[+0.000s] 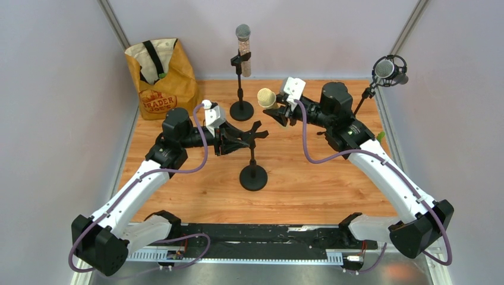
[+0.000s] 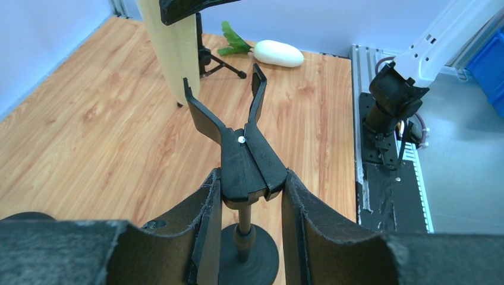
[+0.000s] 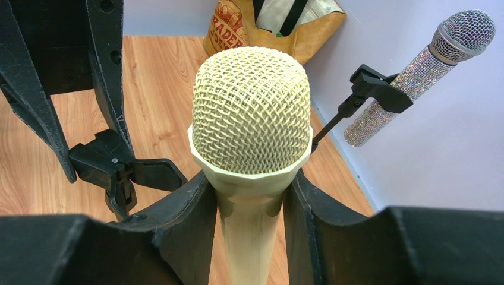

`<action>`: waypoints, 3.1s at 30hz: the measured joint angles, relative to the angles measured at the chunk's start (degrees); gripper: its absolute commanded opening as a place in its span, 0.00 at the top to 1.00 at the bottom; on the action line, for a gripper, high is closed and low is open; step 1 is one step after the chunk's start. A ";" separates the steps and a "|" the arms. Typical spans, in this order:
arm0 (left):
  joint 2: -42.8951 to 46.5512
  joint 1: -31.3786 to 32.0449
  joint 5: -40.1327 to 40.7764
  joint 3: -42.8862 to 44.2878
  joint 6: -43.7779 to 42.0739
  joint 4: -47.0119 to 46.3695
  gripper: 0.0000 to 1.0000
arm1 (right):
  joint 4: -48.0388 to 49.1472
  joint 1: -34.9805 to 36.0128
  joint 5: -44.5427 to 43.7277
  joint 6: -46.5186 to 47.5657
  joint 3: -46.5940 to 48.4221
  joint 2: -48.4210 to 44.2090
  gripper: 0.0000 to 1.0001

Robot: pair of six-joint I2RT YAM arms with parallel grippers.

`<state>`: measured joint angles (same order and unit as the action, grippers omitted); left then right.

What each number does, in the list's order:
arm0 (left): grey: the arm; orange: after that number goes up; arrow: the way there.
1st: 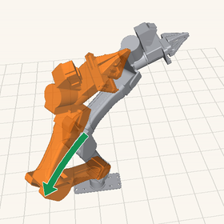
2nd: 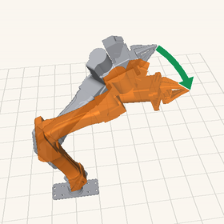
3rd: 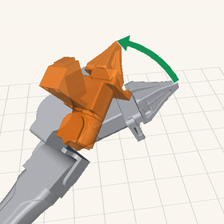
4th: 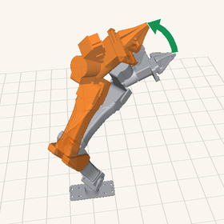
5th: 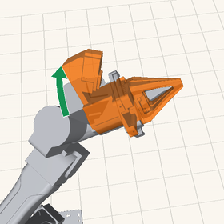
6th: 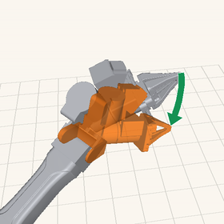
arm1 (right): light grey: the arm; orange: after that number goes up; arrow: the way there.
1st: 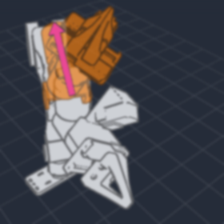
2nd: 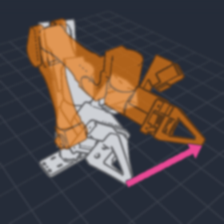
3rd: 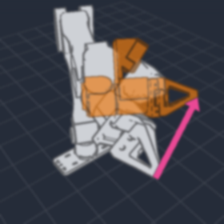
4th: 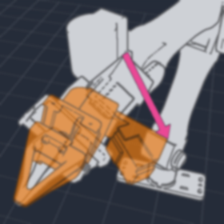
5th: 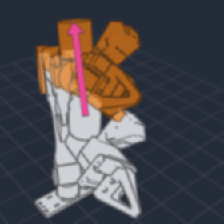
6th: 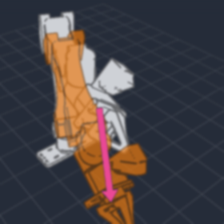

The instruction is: Remove the microphone from the stand

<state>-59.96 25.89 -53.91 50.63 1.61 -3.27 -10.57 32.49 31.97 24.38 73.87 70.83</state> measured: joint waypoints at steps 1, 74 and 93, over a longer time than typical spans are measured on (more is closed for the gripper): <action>0.00 0.00 -0.02 0.00 0.00 0.00 0.64 | 0.00 0.00 0.00 0.00 0.00 -0.02 0.62; 10.49 -12.46 8.09 -4.83 -21.97 13.62 0.20 | -7.80 -6.97 -18.56 -7.65 -0.76 19.63 0.55; 10.51 -14.69 7.43 -7.10 -17.73 8.11 0.19 | -8.52 -7.02 -14.23 -9.81 -0.74 31.58 0.30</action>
<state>-49.45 11.20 -46.48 43.53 -16.12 4.84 -19.09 25.47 17.74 14.57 73.12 102.41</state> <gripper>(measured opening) 0.805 0.603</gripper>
